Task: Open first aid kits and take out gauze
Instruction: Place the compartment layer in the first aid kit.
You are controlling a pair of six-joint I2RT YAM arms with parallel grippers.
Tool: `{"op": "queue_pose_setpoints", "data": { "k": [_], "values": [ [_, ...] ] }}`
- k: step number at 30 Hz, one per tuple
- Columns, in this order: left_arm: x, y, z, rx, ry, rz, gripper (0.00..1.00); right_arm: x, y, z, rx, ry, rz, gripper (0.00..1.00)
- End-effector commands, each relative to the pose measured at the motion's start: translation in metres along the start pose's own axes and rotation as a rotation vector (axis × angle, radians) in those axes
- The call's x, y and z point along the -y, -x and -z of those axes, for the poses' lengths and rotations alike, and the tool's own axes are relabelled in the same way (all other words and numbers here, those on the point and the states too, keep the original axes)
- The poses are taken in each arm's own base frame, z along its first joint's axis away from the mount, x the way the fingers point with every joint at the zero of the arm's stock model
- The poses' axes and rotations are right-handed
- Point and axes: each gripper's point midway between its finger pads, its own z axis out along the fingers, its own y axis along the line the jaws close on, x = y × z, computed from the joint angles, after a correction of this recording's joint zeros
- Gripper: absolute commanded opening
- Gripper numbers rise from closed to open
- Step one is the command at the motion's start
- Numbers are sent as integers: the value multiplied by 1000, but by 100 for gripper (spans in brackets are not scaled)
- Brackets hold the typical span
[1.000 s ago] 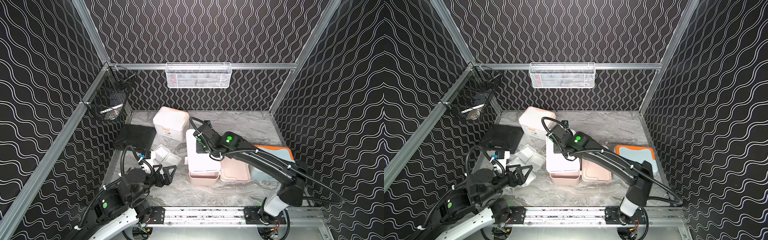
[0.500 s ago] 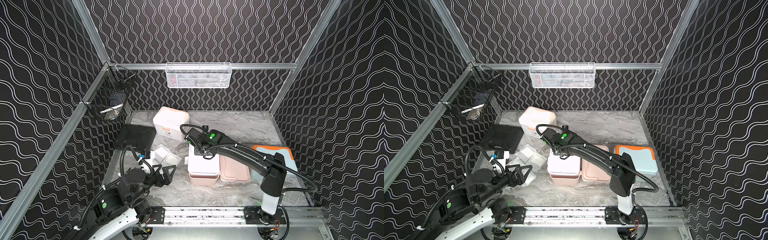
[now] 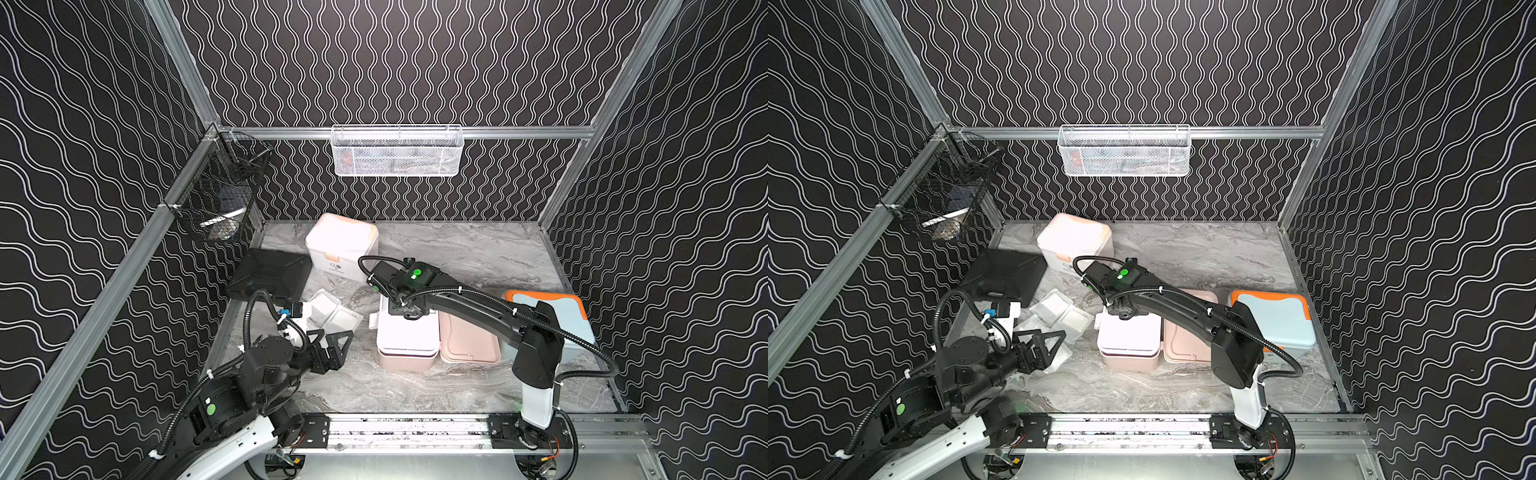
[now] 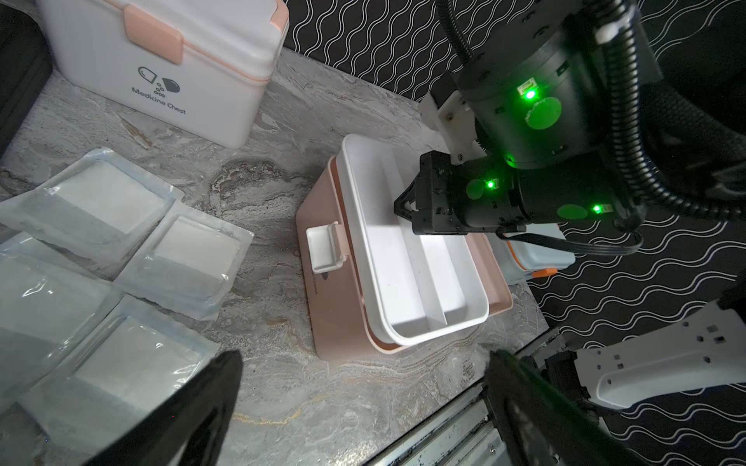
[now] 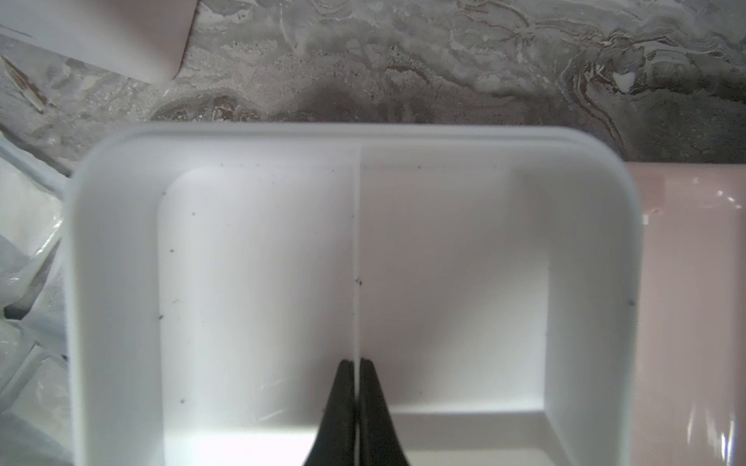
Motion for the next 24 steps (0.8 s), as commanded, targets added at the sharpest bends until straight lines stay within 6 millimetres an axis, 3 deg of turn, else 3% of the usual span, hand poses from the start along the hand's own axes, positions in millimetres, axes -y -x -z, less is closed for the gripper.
{"op": "queue_pose_setpoints", "data": {
  "k": [1,24],
  "values": [
    [1,3,0,14,-1,6,99,5,-8,-4,-29,-19,-8,0],
    [6,3,-7,-6,-1,-4,99,0,-36,-34,-107,-12,4,0]
  ]
}}
